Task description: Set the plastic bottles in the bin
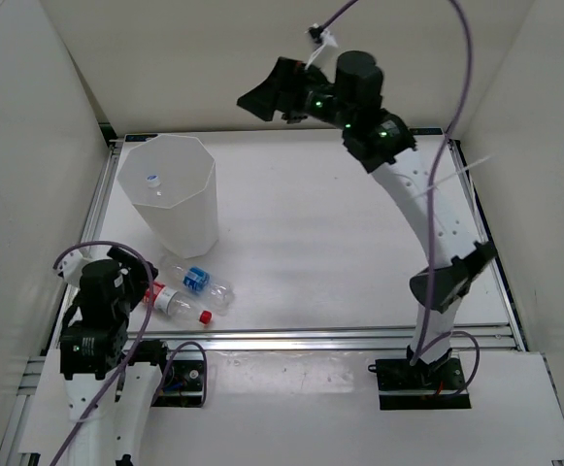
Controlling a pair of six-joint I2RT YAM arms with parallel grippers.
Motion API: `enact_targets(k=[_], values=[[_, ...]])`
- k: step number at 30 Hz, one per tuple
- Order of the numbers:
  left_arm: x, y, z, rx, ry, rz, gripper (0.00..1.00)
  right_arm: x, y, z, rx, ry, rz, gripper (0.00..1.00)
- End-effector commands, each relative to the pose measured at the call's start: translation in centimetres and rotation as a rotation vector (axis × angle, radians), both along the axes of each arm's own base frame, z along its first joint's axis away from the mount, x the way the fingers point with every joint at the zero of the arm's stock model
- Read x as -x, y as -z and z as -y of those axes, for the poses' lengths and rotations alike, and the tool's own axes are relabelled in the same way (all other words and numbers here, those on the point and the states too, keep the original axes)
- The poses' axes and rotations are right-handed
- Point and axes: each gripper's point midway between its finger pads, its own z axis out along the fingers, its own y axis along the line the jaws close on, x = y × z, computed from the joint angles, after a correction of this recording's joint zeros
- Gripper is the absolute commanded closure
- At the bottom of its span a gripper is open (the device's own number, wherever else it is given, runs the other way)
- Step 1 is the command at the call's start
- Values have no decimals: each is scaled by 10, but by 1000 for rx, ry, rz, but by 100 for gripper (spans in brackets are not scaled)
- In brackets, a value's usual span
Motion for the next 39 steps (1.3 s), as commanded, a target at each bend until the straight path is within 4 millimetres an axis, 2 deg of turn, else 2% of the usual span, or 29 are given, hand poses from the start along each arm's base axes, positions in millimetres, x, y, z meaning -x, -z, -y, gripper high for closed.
enact_targets(k=[1, 3, 7, 10, 13, 15, 17, 18, 19, 22, 26, 28, 29, 31, 34, 37, 38, 39], values=[[-10, 30, 15, 158, -38, -39, 0, 22, 16, 7, 68, -78, -38, 0], [-10, 55, 16, 175, -61, -117, 0, 26, 22, 10, 81, -105, -62, 0], [-18, 79, 17, 223, -110, -160, 0, 32, 33, 13, 113, -140, -105, 0], [-24, 98, 18, 235, -128, -195, 0, 35, 30, 20, 112, -164, -99, 0], [-25, 117, 17, 252, -171, -243, 0, 24, 30, 36, 113, -138, -113, 0], [-32, 118, 17, 261, -177, -231, 0, 20, 27, 46, 108, -142, -116, 0], [-31, 133, 17, 272, -199, -266, 0, 18, 29, 51, 109, -144, -127, 0], [-34, 133, 17, 273, -199, -265, 0, 12, 33, 56, 112, -129, -138, 0], [-39, 137, 19, 280, -192, -262, 0, 14, 38, 55, 116, -146, -151, 0], [-42, 157, 21, 293, -197, -320, 0, 9, 33, 68, 105, -139, -146, 0], [-39, 183, 26, 334, -198, -408, 0, 6, 37, 76, 108, -138, -166, 0], [-42, 189, 28, 352, -188, -418, 0, 3, 34, 86, 103, -124, -167, 0], [-40, 196, 28, 352, -192, -438, 3, 6, 33, 86, 101, -138, -167, 0], [-41, 199, 26, 359, -207, -434, 20, 3, 28, 96, 93, -124, -159, 0], [-42, 199, 27, 366, -216, -431, 45, 2, 35, 106, 92, -109, -190, 0], [-48, 183, 28, 378, -198, -380, 49, 5, 37, 109, 87, -121, -210, 0], [-40, 179, 24, 370, -239, -400, 49, 5, 37, 109, 87, -121, -210, 0], [-49, 153, 21, 376, -258, -329, 49, 5, 37, 109, 87, -121, -210, 0]])
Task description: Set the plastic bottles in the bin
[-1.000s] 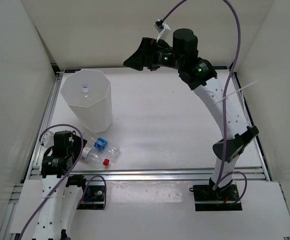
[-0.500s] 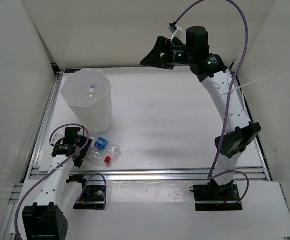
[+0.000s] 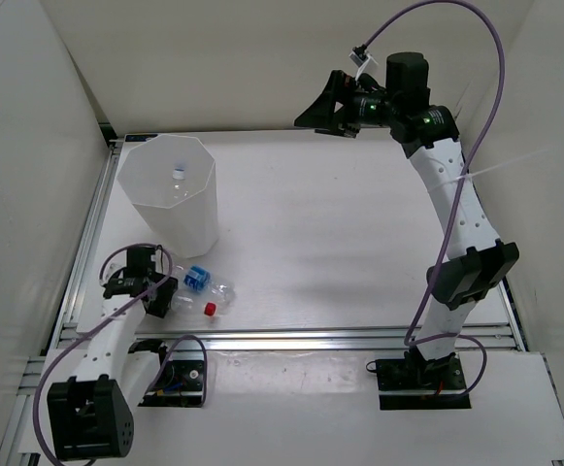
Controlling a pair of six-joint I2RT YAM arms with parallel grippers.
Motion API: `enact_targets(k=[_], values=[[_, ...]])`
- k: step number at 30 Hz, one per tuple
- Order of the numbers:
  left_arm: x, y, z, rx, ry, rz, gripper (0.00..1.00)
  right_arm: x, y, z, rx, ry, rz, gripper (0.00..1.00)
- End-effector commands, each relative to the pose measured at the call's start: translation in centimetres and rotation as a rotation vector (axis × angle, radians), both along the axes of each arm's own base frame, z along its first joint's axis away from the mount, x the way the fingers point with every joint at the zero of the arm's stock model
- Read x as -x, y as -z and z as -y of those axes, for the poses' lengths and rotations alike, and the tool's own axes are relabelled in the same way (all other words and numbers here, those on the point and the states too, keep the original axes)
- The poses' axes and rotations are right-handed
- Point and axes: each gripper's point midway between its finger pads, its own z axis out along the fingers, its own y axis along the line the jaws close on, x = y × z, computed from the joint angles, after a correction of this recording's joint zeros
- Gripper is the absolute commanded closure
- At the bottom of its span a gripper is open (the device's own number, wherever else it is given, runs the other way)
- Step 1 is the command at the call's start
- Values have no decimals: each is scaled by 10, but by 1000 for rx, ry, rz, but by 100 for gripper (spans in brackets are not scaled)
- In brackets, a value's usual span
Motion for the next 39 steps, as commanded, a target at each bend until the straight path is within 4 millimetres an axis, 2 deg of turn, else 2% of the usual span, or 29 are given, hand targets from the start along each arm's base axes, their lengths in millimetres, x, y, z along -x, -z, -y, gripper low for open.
enact_targets(k=[1, 3, 4, 6, 7, 9, 10, 12, 13, 14, 16, 18, 21, 23, 24, 26, 27, 29, 30, 31, 32, 34, 35, 36, 38, 39], values=[[-13, -55, -9, -6, -103, 124, 49, 18, -24, 2, -35, -39, 55, 0], [-8, -85, -18, -37, -159, 157, 49, 18, -20, 2, -32, -39, 45, 0], [-19, -127, -21, -43, -176, 272, 49, 20, -24, 3, -35, -39, 54, 0], [-22, -170, -29, -78, -203, 359, 49, 20, -21, 3, -32, -39, 45, 0], [-28, -216, -31, -91, -198, 470, 50, 20, -21, 3, -32, -39, 45, 0], [-37, -256, -34, -115, -182, 557, 50, 20, -21, 3, -32, -39, 45, 0], [-53, -293, -33, -139, -138, 652, 50, 22, -21, 2, -35, -49, 44, 0], [-67, -322, -31, -159, -89, 705, 50, 19, -17, 1, -31, -49, 34, 0], [-82, -343, -32, -181, -70, 734, 50, 20, -17, 1, -34, -59, 33, 0], [-90, -354, -32, -210, -33, 748, 50, 20, -17, 1, -34, -59, 33, 0], [-107, -366, -33, -252, -5, 763, 49, 19, -17, -1, -37, -70, 32, 0], [-132, -373, -34, -300, 28, 769, 46, 19, -17, -1, -37, -70, 32, 0], [-165, -374, -34, -349, 68, 734, 44, 19, -17, -1, -37, -70, 32, 0], [-187, -375, -27, -367, 115, 720, 42, 20, -21, 3, -40, -61, 41, 0], [-192, -373, -31, -402, 125, 700, 41, 23, -25, 5, -43, -61, 51, 0], [-201, -372, -26, -437, 146, 686, 36, 24, -21, 5, -40, -60, 39, 0], [-206, -367, -29, -472, 160, 659, 31, 26, -22, 5, -39, -72, 46, 0], [-206, -371, -28, -522, 158, 647, 21, 25, -16, 9, -34, -63, 32, 0], [-205, -377, -32, -535, 139, 654, 0, 28, -21, 10, -37, -63, 42, 0], [-204, -377, -31, -557, 141, 646, 0, 24, -17, 13, -34, -53, 32, 0], [-201, -382, -34, -588, 109, 645, 0, 29, -22, 14, -40, -61, 41, 0], [-185, -399, -35, -614, 85, 679, 0, 28, -13, 14, -33, -61, 19, 0], [-178, -406, -34, -629, 85, 690, 0, 30, -17, 15, -32, -63, 36, 0], [-163, -411, -39, -648, 55, 699, 0, 28, -17, 18, -32, -54, 37, 0], [-149, -410, -39, -651, 49, 708, 0, 27, -13, 18, -29, -54, 26, 0], [-144, -391, -40, -641, 52, 678, 0, 27, -13, 18, -29, -54, 26, 0]])
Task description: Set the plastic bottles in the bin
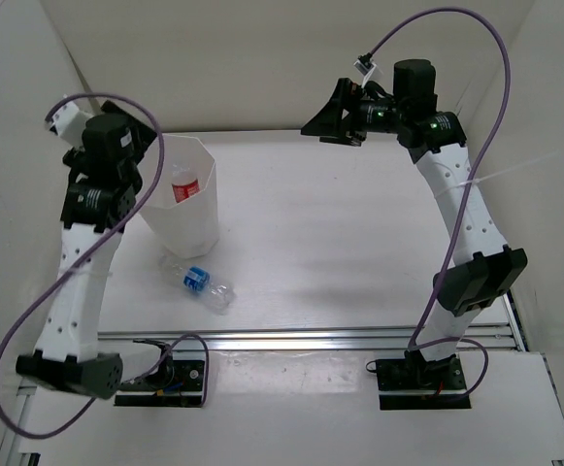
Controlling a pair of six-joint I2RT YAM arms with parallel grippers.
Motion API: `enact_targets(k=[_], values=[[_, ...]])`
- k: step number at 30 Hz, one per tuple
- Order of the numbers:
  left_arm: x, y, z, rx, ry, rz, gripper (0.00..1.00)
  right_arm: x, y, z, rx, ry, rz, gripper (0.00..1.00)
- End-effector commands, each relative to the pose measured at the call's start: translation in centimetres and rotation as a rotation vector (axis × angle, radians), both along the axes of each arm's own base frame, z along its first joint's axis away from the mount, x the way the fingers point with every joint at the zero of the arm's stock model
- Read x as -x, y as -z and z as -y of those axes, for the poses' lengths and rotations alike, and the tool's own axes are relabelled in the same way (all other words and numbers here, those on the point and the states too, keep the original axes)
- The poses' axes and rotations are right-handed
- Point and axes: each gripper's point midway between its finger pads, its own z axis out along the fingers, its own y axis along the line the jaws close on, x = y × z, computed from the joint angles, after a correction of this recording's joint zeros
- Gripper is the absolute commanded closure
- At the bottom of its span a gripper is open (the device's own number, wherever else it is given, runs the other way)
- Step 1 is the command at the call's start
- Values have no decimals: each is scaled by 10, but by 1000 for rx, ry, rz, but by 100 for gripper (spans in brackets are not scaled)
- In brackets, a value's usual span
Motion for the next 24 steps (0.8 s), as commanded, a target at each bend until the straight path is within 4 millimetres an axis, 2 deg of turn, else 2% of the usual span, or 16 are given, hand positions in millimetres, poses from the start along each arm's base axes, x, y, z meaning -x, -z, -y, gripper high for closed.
enact_targets(k=[1, 3, 4, 6, 7, 9, 10, 11, 12, 13, 15, 16, 19, 20, 22, 24], values=[[56, -16, -16, 23, -70, 97, 0, 12, -18, 4, -20, -22, 63, 0], [70, 6, -1, 109, 4, 108, 0, 12, -18, 4, -20, -22, 62, 0], [86, 33, 4, 142, 37, 87, 0, 14, -18, 4, -23, -31, 61, 0], [97, 57, 27, 238, 145, 89, 0, 11, -15, 3, -21, -31, 53, 0], [111, 80, 31, 276, 167, 89, 0, 11, -15, 3, -21, -31, 53, 0], [122, 94, 48, 383, 238, 122, 0, 8, -10, 2, -17, -31, 43, 0], [131, 116, 51, 424, 245, 122, 0, 8, -10, 2, -17, -31, 42, 0], [135, 127, 58, 509, 249, 123, 0, 7, -7, 0, -18, -41, 33, 0], [138, 140, 60, 536, 250, 110, 0, 7, -7, 0, -18, -41, 32, 0], [139, 171, 64, 565, 243, 54, 0, 7, -7, 0, -18, -41, 32, 0], [140, 189, 77, 654, 273, 38, 0, 6, -3, -4, -15, -50, 22, 0], [140, 216, 82, 678, 267, -26, 0, 8, -3, -5, -18, -58, 21, 0], [137, 240, 99, 717, 335, -97, 0, 8, 0, -9, -19, -65, 4, 0], [135, 252, 100, 716, 335, -132, 0, 8, 4, -13, -16, -74, -5, 0], [130, 254, 101, 714, 352, -145, 0, 10, 4, -13, -19, -83, -6, 0], [130, 273, 101, 719, 343, -202, 0, 9, 8, -14, -16, -83, -16, 0]])
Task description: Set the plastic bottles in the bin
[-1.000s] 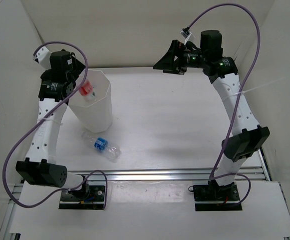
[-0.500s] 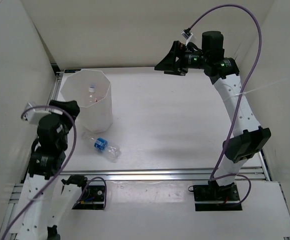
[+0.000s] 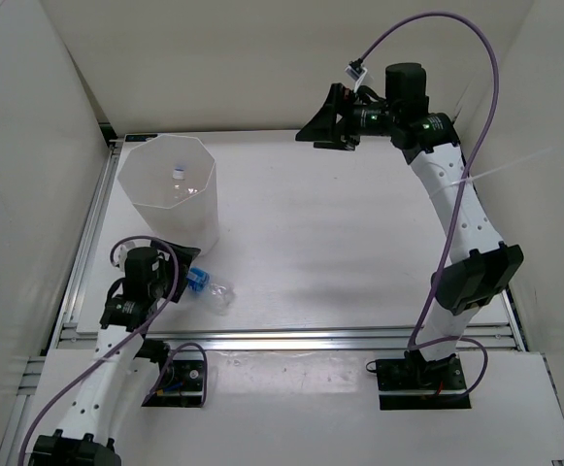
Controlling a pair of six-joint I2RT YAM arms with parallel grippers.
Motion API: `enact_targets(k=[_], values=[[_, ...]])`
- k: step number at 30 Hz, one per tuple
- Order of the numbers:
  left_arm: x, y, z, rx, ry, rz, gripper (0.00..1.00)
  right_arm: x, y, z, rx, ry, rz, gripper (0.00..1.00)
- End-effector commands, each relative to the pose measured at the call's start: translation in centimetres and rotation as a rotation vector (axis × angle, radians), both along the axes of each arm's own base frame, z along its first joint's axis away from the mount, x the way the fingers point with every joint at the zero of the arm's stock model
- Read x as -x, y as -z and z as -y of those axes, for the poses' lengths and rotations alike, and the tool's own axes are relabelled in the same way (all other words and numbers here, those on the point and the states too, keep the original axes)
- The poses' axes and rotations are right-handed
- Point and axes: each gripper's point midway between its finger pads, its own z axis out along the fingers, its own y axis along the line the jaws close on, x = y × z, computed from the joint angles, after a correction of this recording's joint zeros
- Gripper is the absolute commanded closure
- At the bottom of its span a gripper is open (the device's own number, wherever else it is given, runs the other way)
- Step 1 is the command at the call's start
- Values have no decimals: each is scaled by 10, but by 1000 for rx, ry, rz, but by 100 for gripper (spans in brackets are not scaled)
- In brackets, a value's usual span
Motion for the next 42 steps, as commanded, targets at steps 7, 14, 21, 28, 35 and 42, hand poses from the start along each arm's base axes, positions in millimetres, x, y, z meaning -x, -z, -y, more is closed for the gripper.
enact_targets(k=[7, 14, 21, 28, 35, 42], values=[[-2, 27, 3, 84, 34, -48, 0, 3, 4, -5, -10, -37, -1, 0], [0, 46, 2, 56, 66, -133, 0, 1, 8, -6, -7, -37, -10, 0], [3, 72, 2, 52, 108, -263, 0, -5, 11, -3, -4, -28, -18, 0], [2, 79, 4, 72, 126, -301, 33, -7, 18, 0, 2, -18, -36, 0], [-9, 28, 5, 101, 173, -120, 46, -7, 22, 0, 5, -18, -44, 0], [-16, -117, -24, -152, 141, 140, 51, -8, 25, 0, 10, -21, -45, 0]])
